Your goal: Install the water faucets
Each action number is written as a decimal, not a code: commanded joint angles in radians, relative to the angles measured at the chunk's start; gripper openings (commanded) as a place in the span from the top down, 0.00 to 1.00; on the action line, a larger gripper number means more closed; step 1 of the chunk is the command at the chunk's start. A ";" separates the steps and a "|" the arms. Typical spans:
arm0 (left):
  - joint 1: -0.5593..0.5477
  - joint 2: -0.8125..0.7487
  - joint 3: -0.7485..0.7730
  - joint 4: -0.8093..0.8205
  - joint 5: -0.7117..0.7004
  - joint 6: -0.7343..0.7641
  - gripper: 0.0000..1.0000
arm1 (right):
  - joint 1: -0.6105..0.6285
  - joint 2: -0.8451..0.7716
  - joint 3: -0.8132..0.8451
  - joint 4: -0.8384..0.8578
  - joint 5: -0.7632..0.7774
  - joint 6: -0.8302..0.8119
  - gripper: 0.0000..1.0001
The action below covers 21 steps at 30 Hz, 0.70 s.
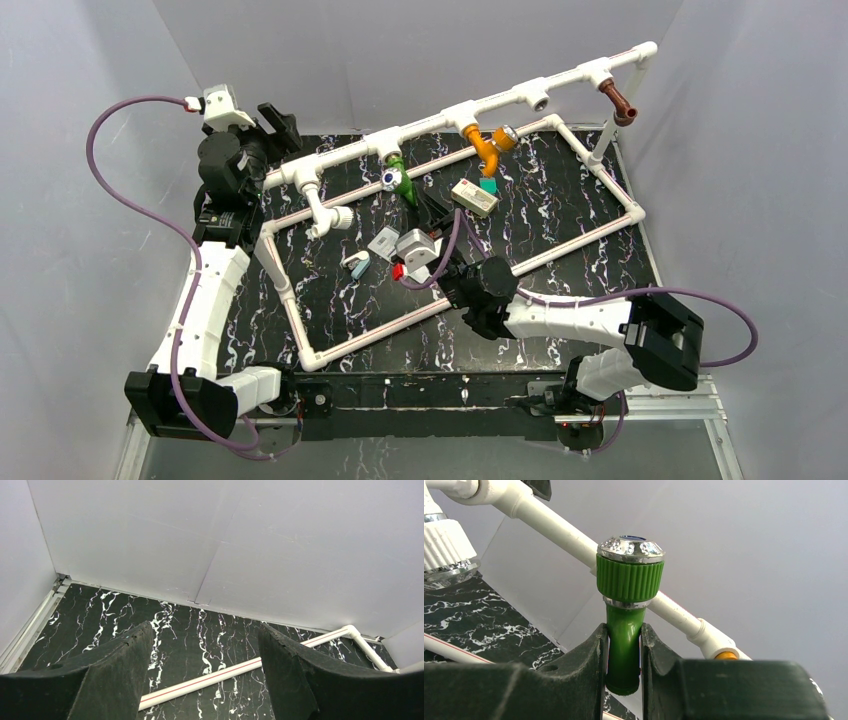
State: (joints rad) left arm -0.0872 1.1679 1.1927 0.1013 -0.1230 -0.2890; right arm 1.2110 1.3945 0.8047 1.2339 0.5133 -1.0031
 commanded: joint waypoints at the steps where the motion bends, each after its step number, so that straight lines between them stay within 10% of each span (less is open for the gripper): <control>1: 0.015 0.053 -0.118 -0.307 0.011 -0.007 0.26 | -0.007 0.007 0.053 0.084 0.006 -0.006 0.99; 21: 0.021 0.053 -0.122 -0.305 0.027 -0.012 0.26 | -0.039 0.037 0.109 0.015 0.031 0.049 0.99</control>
State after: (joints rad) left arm -0.0795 1.1706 1.1919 0.1112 -0.1036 -0.2916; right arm 1.1988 1.4113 0.8356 1.2125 0.5117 -0.9787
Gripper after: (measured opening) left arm 0.738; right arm 0.319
